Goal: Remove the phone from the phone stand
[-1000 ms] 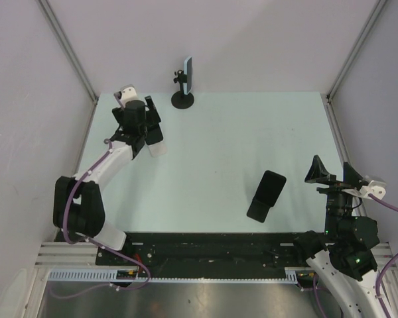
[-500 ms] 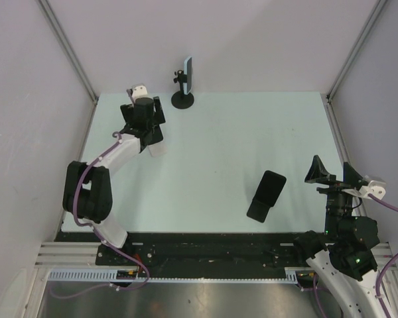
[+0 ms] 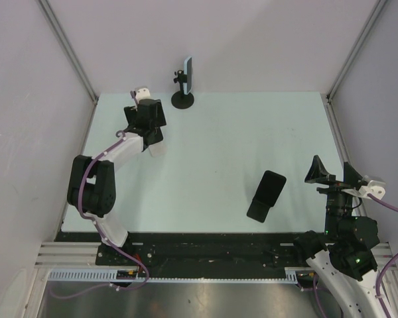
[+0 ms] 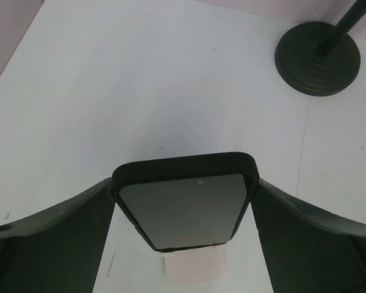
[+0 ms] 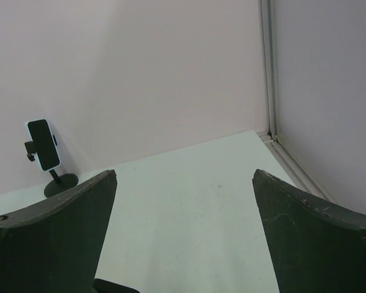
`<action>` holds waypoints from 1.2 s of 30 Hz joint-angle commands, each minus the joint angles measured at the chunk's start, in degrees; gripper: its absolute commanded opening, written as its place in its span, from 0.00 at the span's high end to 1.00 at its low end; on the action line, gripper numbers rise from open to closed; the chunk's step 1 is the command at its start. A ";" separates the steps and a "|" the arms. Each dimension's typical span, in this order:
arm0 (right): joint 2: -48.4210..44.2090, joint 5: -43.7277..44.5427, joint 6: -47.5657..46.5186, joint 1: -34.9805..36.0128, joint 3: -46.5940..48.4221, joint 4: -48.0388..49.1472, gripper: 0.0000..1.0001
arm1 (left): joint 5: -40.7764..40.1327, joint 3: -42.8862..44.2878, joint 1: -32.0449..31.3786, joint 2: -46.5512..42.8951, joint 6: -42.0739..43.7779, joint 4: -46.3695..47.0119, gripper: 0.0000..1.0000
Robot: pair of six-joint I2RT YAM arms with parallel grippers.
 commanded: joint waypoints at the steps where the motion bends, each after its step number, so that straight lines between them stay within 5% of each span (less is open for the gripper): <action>1: -0.59 0.31 -0.79 0.27 1.10 1.52 0.00 | 0.98 2.09 -0.18 -0.54 -1.21 1.47 0.09; 20: -0.59 -5.22 -1.40 0.00 1.10 1.08 0.00 | 4.49 -0.54 -0.27 -13.44 -2.70 0.68 0.85; 28: 1.77 -14.63 1.05 0.09 4.78 -1.11 0.00 | 10.10 -0.55 -0.27 -21.19 -4.45 -5.20 0.97; 36: 18.80 -25.33 8.26 0.09 14.62 -9.81 0.00 | 21.09 -2.65 -0.36 -29.00 -8.94 -11.18 1.00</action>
